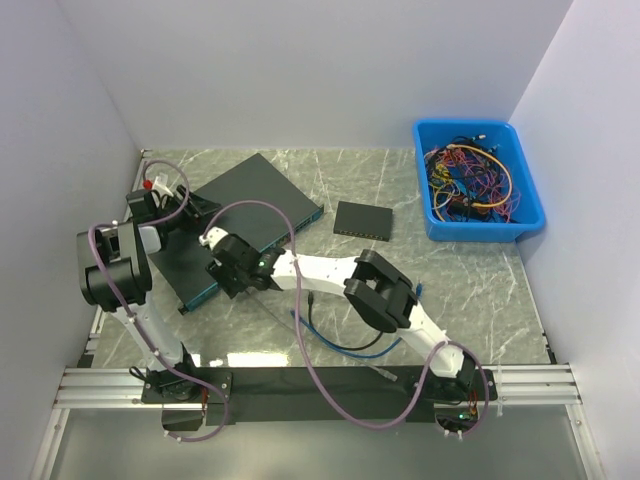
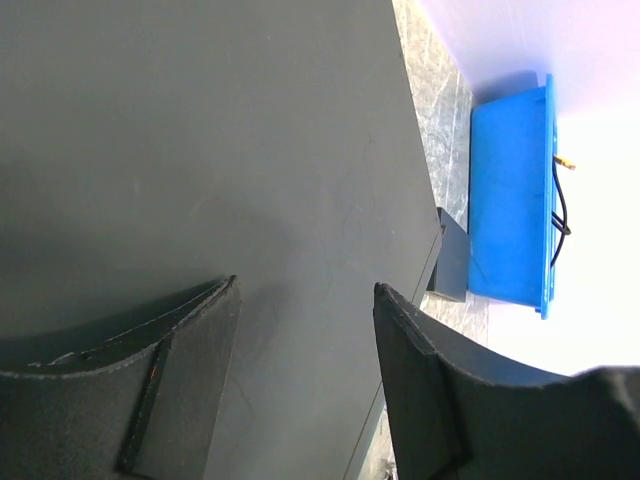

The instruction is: Insert the plug into the switch port

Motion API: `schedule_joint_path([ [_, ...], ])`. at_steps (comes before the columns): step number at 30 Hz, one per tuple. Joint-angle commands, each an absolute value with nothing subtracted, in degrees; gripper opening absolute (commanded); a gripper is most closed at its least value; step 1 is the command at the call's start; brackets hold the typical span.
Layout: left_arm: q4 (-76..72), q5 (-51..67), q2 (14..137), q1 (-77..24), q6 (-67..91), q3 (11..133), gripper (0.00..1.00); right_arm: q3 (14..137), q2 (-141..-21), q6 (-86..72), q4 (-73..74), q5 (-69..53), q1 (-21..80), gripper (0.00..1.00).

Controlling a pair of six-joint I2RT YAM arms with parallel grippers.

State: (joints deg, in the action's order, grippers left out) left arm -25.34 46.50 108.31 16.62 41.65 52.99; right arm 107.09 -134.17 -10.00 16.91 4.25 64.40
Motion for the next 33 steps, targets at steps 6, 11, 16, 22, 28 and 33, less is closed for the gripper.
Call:
schedule_joint_path([
  [6,-17.4,42.1,104.4,16.3,39.8,48.3,0.67,86.3,-112.1,-10.8,3.6,14.1,62.0,0.59],
  [11,-23.6,42.3,100.3,16.3,41.8,44.7,0.72,77.5,-101.0,-11.1,7.0,23.0,61.7,0.6],
  [16,-27.0,41.9,93.3,16.1,41.8,41.3,0.74,68.1,-90.3,-15.2,10.6,27.9,59.6,0.63],
  [22,-25.1,34.5,82.4,12.5,43.6,37.1,0.72,57.4,-85.6,-22.2,12.2,22.3,55.9,0.58],
  [28,-14.3,23.0,71.0,2.2,43.4,39.1,0.7,53.2,-87.3,-25.9,10.2,17.0,56.3,0.46],
  [33,-9.4,17.5,66.0,-3.9,44.0,42.4,0.7,55.3,-91.0,-27.6,11.0,16.3,58.8,0.45],
])
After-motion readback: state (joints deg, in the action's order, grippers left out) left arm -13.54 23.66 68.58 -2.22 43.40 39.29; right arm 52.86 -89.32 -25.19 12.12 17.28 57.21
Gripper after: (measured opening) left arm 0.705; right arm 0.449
